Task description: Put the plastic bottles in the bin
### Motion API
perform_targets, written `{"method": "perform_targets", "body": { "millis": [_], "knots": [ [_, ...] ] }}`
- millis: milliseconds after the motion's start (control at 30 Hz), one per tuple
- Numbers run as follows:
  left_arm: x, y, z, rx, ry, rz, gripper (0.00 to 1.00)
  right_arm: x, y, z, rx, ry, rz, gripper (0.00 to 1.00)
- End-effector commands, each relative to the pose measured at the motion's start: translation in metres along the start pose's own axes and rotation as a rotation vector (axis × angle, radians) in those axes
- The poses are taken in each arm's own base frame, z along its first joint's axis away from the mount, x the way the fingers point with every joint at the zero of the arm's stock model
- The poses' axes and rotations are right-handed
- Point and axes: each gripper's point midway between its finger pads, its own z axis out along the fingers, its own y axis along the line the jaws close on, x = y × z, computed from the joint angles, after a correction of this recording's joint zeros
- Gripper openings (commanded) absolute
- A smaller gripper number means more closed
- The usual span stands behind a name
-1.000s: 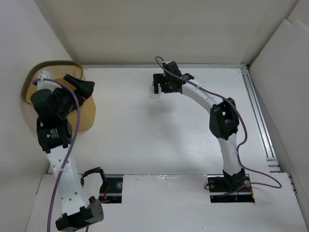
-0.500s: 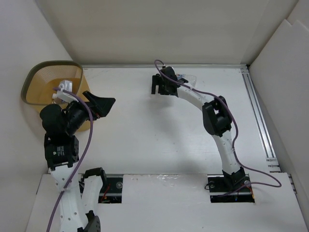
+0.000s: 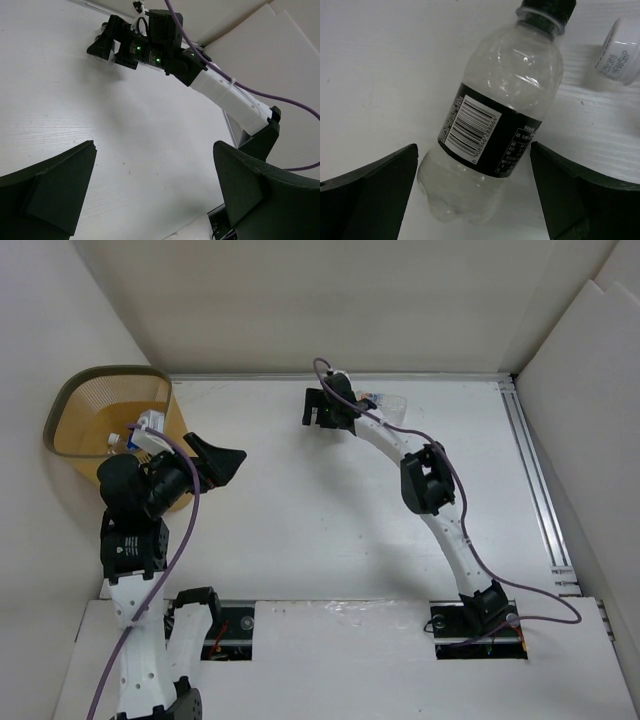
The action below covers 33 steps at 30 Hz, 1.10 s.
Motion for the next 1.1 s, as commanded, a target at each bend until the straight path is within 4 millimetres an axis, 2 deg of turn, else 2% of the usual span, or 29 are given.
{"method": "perform_targets", "body": {
  "millis": [0,33,67,100,133,167,200,267,300,333,367,400,433,500,533,567,600,633,667,700,733,767,800,833,867,900,933,1000,1067],
  "knots": [
    [-0.012,-0.014,-0.004,0.036,-0.038,0.062,1.0,-0.013,-0.012,0.002,0.03,0.008,0.025,0.96],
    [-0.012,-0.014,-0.004,0.036,-0.038,0.062,1.0,-0.015,-0.021,0.003,0.051,0.007,0.031,0.94],
    [-0.012,-0.014,-0.004,0.036,-0.038,0.062,1.0,-0.012,-0.027,0.007,0.052,0.019,0.036,0.78],
    [-0.012,-0.014,-0.004,0.036,-0.038,0.062,1.0,-0.012,-0.027,0.007,0.052,0.019,0.036,0.78],
    [-0.011,-0.012,-0.003,0.036,-0.038,0.062,1.0,-0.013,-0.029,0.007,0.037,0.028,0.044,0.71],
    [-0.011,-0.012,-0.003,0.036,-0.038,0.062,1.0,-0.01,-0.031,0.008,0.042,0.036,0.043,0.62],
    [-0.011,-0.012,-0.003,0.036,-0.038,0.062,1.0,-0.01,-0.036,0.01,0.039,0.038,0.049,0.44],
    [-0.009,-0.009,-0.002,0.032,-0.032,0.057,1.0,-0.008,-0.033,0.008,0.017,0.043,0.041,0.26],
    [-0.01,-0.008,-0.001,0.023,-0.038,0.057,1.0,0.001,-0.038,0.008,0.027,0.063,0.04,0.17],
    [-0.01,-0.005,0.001,0.018,-0.03,0.05,1.0,-0.009,-0.031,-0.002,0.006,0.046,0.041,0.09],
    [-0.01,-0.005,0.001,0.018,-0.03,0.05,1.0,-0.009,-0.028,-0.007,-0.015,0.05,0.025,0.09],
    [-0.009,-0.002,0.004,0.013,-0.022,0.052,1.0,0.006,-0.03,-0.008,-0.015,0.066,-0.01,0.07],
    [-0.008,-0.001,0.007,0.021,-0.014,0.051,1.0,-0.017,-0.017,-0.031,-0.051,0.02,-0.025,0.0],
    [-0.012,-0.001,0.013,0.038,-0.013,0.057,1.0,-0.018,0.005,-0.056,-0.13,0.001,-0.084,0.0],
    [-0.012,-0.002,0.016,0.052,-0.007,0.047,1.0,-0.002,0.0,-0.06,-0.154,0.008,-0.096,0.0],
    [-0.014,-0.003,0.019,0.066,-0.002,0.038,1.0,-0.029,0.018,-0.096,-0.217,-0.057,-0.099,0.0],
    [-0.015,-0.006,0.024,0.105,0.0,0.044,1.0,-0.027,0.029,-0.113,-0.292,-0.053,-0.119,0.0],
    [-0.014,0.003,0.034,0.094,0.018,0.016,1.0,-0.006,0.025,-0.122,-0.318,-0.008,-0.129,0.0],
    [-0.016,0.005,0.038,0.094,0.018,0.004,1.0,-0.029,0.051,-0.159,-0.417,-0.097,-0.161,0.0],
    [-0.013,0.012,0.052,0.088,0.037,-0.006,1.0,-0.013,0.062,-0.175,-0.508,-0.075,-0.188,0.0],
    [-0.016,0.019,0.058,0.063,0.034,-0.015,1.0,-0.023,0.073,-0.196,-0.56,-0.097,-0.2,0.0],
    [-0.01,0.013,0.066,0.075,0.062,-0.014,1.0,-0.01,0.079,-0.207,-0.602,-0.087,-0.212,0.0],
    [-0.003,0.008,0.073,0.09,0.085,-0.01,1.0,-0.023,0.088,-0.238,-0.653,-0.135,-0.228,0.0],
    [-0.003,0.011,0.086,0.053,0.076,-0.013,1.0,-0.019,0.1,-0.255,-0.717,-0.14,-0.25,0.0],
    [0.016,-0.01,0.095,0.092,0.126,0.005,1.0,-0.013,0.105,-0.266,-0.75,-0.148,-0.263,0.0],
    [0.023,-0.017,0.102,0.099,0.137,0.001,1.0,-0.022,0.11,-0.289,-0.777,-0.181,-0.263,0.0],
    [0.026,-0.021,0.109,0.09,0.13,-0.006,1.0,-0.03,0.113,-0.3,-0.79,-0.212,-0.269,0.0],
    [0.037,-0.039,0.117,0.154,0.14,-0.047,1.0,-0.027,0.124,-0.319,-0.83,-0.219,-0.278,0.0],
    [0.034,-0.049,0.121,0.217,0.098,-0.07,1.0,-0.027,0.131,-0.338,-0.862,-0.236,-0.292,0.0]
  ]
}}
